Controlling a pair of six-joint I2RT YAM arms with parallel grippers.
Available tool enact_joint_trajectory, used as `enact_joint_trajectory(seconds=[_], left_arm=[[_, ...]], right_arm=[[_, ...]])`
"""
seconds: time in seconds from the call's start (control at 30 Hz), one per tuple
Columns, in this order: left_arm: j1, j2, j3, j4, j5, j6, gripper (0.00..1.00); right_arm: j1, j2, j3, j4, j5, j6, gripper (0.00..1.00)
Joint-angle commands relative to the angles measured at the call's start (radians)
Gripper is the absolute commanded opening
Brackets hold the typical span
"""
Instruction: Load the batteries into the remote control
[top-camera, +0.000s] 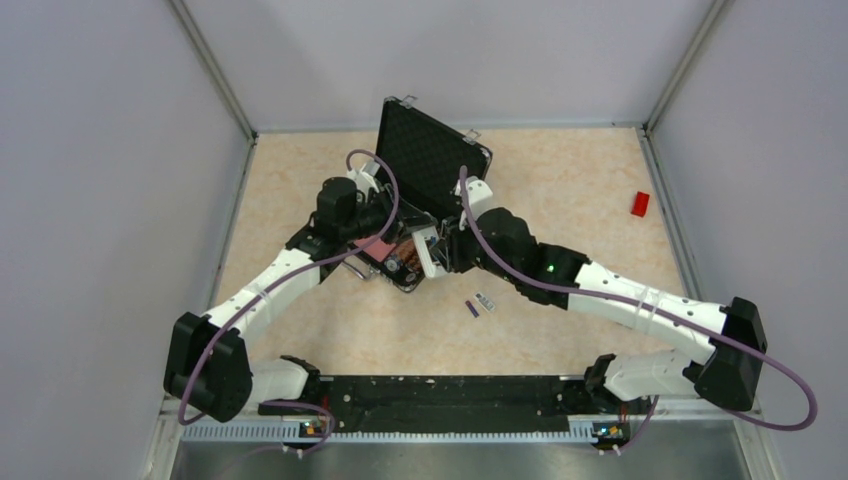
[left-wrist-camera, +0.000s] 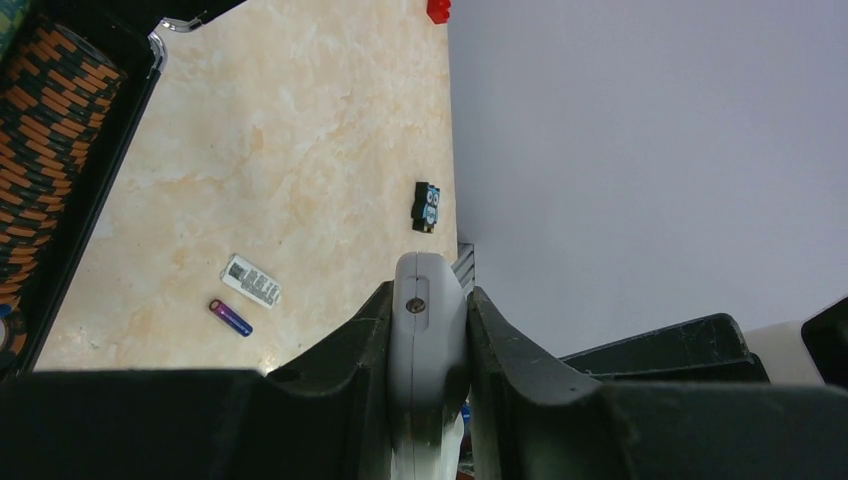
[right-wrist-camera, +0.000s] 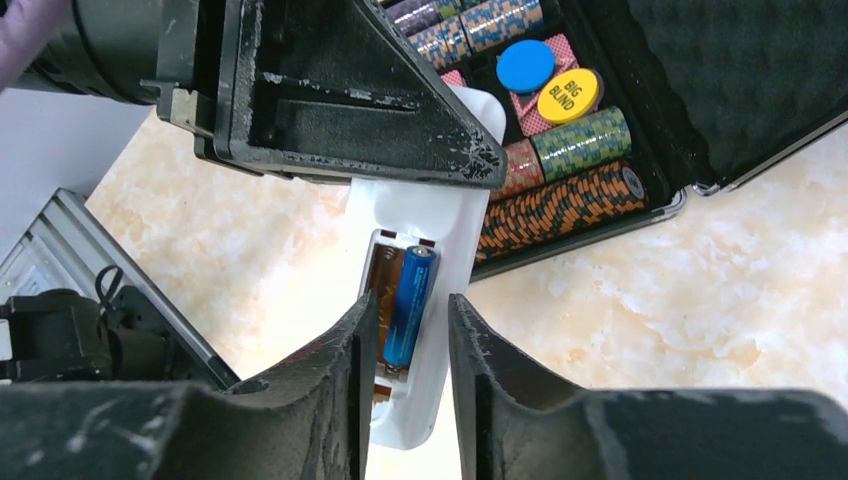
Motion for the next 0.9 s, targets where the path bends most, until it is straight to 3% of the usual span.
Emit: enact_joint_trajectory(seconds=[0.0,0.37,0.47,0.6,0.73,0.87], left_arm=[[0.004,-0.012,0.048,0.011,-0.019,0.033,0.0],[0.004,-0.002,0.045,0.019,-0.017,0.056,0.0],[0.005,-0.008,0.037,0.047,-0.021,0.053,0.0],[0.004,-0.036,0.019,0.128,-0.038,0.024,0.0],[0.005,-0.074,0.015,0.198,-0.061,0.018,0.0],[0.003,-0.089,0.042,0.167,-0.07,0.03,0.0]], right_arm=[[0.005,-0.019,0.053,-0.021,0.007,0.023,0.33],[0.003,-0.074,0.08,-0.025,-0.028,0.087,0.54],[0.0,-0.109,0.079,-0.043,0.012,0.147,0.73],[-0.032,-0.185,0.031,-0.064,0.094,0.327,0.93],[-0.099,-0.247,-0.044,-0.046,0.071,0.588,0.98],[-0.118,-0.239,-0.053,-0.043,0.042,0.753,0.99]])
